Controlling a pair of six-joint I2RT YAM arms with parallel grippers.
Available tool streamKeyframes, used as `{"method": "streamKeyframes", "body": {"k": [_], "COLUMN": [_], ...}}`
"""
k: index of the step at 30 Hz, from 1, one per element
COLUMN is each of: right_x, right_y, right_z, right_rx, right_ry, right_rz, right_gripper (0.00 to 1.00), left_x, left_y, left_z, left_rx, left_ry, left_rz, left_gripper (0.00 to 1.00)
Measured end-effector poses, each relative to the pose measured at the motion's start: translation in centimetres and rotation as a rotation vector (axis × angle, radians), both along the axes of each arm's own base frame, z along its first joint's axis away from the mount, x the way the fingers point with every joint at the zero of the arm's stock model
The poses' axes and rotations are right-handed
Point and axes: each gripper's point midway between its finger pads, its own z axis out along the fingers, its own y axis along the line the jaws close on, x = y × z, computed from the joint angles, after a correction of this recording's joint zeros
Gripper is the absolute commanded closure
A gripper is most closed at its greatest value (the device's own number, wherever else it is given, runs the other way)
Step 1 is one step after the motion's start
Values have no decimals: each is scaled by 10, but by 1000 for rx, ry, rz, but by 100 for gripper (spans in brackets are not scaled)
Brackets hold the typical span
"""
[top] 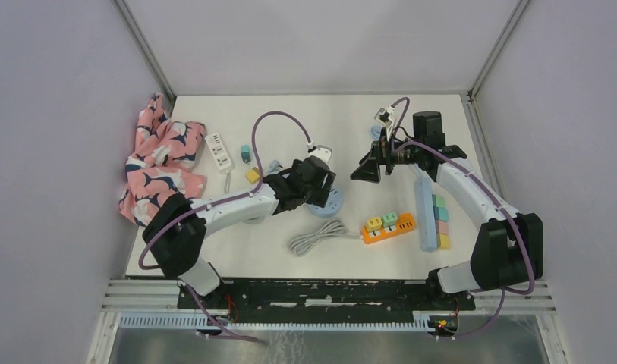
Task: Pull the plug off the socket
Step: Remove the plug from the socket.
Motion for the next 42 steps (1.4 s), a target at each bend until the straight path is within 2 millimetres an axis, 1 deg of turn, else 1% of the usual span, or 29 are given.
{"method": "streamKeyframes", "body": {"k": [3, 7, 11, 13, 15, 16, 20, 22, 24, 25, 26, 27, 32, 35, 39, 42], "right_x": [1, 2, 2, 2, 2, 2, 3, 3, 4, 4, 5, 5, 8, 7, 8, 12], "right_y": [-1, -3, -4, -5, -6, -6, -7, -7, -7, -7, -7, -7, -6, -6, -4, -2], "right_z": [0, 0, 2, 4, 5, 6, 6, 7, 7, 8, 8, 9, 11, 7, -1, -10], "right_rx": [-2, 0, 2, 4, 6, 6, 8, 10, 11, 13, 14, 17, 30, 39, 43, 37], "right_ry": [2, 7, 9, 8, 7, 5, 5, 7, 8, 8, 7, 4, -7, 3, 38, 67], "right_rz": [-8, -16, -23, -27, -30, -30, -36, -38, -40, -41, -42, -42, -44, -48, -56, -63], "right_gripper": [0, 0, 0, 0, 0, 0, 0, 0, 0, 0, 0, 0, 1, 1, 1, 1], "left_x": [3, 9, 18, 21, 24, 25, 28, 28, 27, 26, 27, 27, 30, 27, 18, 13], "left_y": [-4, -17, -21, -19, -16, -14, -16, -18, -20, -21, -22, -22, -21, -16, -6, -1], "left_z": [-8, -17, -29, -33, -35, -35, -33, -33, -35, -36, -35, -35, -34, -29, -10, 6], "left_rx": [48, 77, 113, 125, 127, 123, 86, 76, 68, 67, 71, 73, 67, 36, -39, -112], "left_ry": [11, 27, 51, 64, 75, 83, 107, 114, 125, 127, 122, 118, 93, 50, -44, -122], "left_rz": [-42, -97, -130, -137, -143, -144, -164, -175, -188, -191, -203, -209, -203, -200, -195, -190], "left_gripper": [37, 37, 36, 39, 46, 47, 48, 57, 70, 82, 92, 96, 97, 97, 97, 97]}}
